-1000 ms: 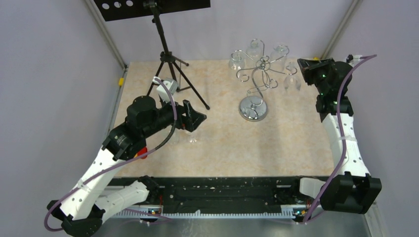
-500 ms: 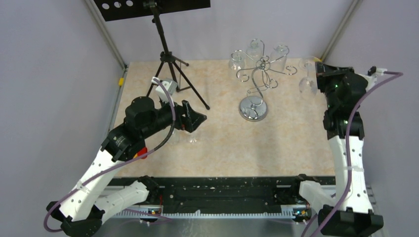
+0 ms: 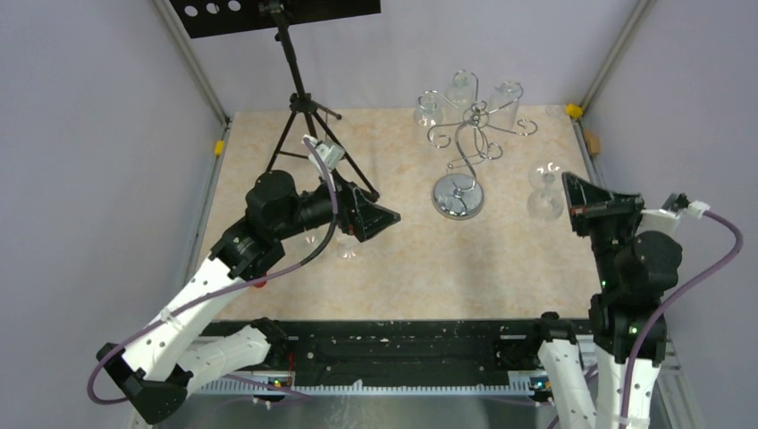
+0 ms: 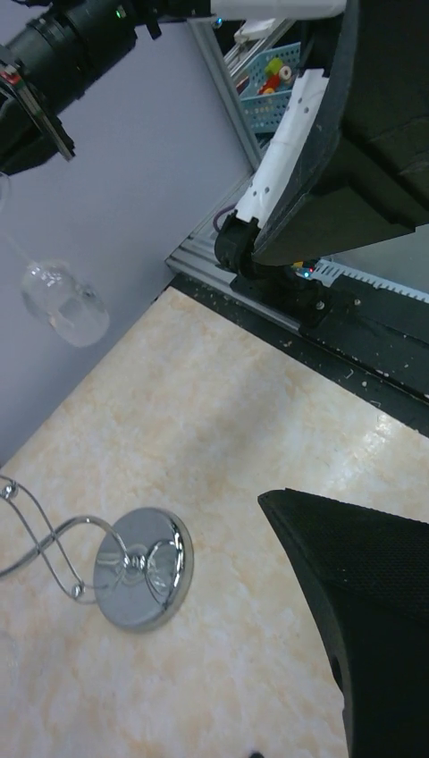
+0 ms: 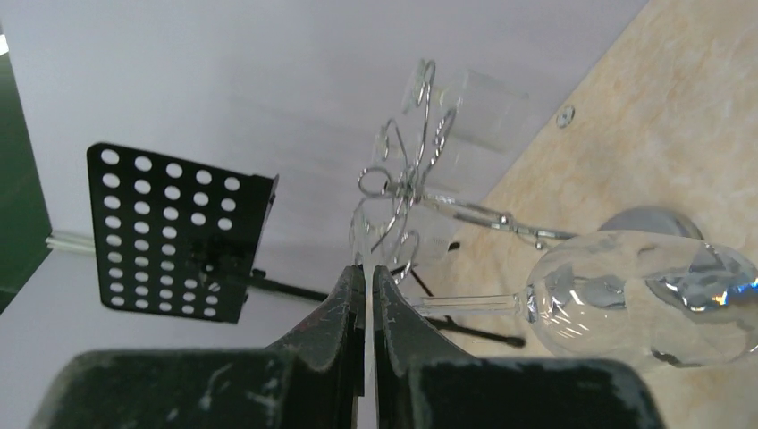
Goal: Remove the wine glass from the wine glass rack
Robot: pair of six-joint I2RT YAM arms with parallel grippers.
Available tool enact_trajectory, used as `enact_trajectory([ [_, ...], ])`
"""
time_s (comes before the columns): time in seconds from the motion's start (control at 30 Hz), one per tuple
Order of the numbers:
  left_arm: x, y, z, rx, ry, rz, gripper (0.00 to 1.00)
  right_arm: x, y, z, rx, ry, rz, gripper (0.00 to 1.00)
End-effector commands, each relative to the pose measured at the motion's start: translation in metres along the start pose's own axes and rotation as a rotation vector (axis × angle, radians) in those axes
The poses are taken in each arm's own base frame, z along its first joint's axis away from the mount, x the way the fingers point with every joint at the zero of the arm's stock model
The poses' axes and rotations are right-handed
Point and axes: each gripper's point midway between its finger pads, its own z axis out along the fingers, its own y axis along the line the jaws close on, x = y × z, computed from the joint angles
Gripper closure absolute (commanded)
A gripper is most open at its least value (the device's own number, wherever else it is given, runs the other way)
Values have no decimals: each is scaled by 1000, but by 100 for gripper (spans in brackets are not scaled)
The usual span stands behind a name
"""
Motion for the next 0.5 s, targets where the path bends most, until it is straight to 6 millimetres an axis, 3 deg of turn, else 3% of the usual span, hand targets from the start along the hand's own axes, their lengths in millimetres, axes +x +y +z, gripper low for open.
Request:
enact_trajectory([
  [0.0,-11,-32,19,188,-69,31,2,28,7,-35,-81,132,86,100],
  [0.13,-3,-43,40,269,-89,75,5,60,-3,-62,-153,271,228,100],
  [0.23,22,-48,59,337,-27,92,6,76,-18,-68,-165,326,318,100],
  [0.47,75,-69,84,449,34,242,8,89,-20,-81,-173,409,374,100],
])
